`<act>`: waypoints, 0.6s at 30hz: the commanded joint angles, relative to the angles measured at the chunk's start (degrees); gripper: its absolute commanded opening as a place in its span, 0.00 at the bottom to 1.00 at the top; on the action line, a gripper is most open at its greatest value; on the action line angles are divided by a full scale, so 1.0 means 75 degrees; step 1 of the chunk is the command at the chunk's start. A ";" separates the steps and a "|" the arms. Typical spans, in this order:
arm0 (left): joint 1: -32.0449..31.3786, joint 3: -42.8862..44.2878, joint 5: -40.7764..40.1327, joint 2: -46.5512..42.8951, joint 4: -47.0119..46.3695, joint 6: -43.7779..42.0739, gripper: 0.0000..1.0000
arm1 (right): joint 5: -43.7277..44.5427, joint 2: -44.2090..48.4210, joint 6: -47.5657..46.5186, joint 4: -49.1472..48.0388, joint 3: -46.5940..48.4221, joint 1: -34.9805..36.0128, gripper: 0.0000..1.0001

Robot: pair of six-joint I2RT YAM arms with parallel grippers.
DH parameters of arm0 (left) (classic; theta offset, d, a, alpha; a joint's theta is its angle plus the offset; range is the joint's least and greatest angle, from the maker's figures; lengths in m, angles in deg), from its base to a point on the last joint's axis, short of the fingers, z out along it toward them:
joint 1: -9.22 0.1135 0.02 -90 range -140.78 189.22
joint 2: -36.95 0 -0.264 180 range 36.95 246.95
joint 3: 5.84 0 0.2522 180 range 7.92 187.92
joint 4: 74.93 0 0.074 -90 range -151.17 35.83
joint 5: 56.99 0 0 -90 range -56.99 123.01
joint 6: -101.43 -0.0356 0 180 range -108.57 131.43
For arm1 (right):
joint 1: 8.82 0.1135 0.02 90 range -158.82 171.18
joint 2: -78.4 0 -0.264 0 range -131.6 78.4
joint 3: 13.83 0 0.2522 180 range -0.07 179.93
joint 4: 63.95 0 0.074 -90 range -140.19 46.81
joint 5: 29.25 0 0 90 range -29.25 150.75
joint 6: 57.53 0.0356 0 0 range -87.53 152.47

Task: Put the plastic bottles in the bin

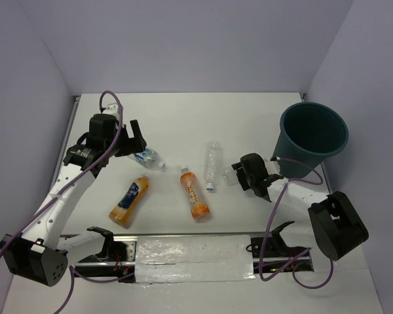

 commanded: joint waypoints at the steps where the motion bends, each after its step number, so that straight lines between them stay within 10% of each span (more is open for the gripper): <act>1: 0.0002 -0.0022 0.0063 -0.0039 -0.0222 -0.0123 0.99 | 0.0474 0.0348 -0.0403 0.0229 0.0423 0.0198 0.64; 18: 0.0002 0.0389 -0.0510 -0.0016 -0.0069 -0.0228 0.99 | -0.0744 0.2119 -0.5333 0.2372 0.4660 0.0679 0.51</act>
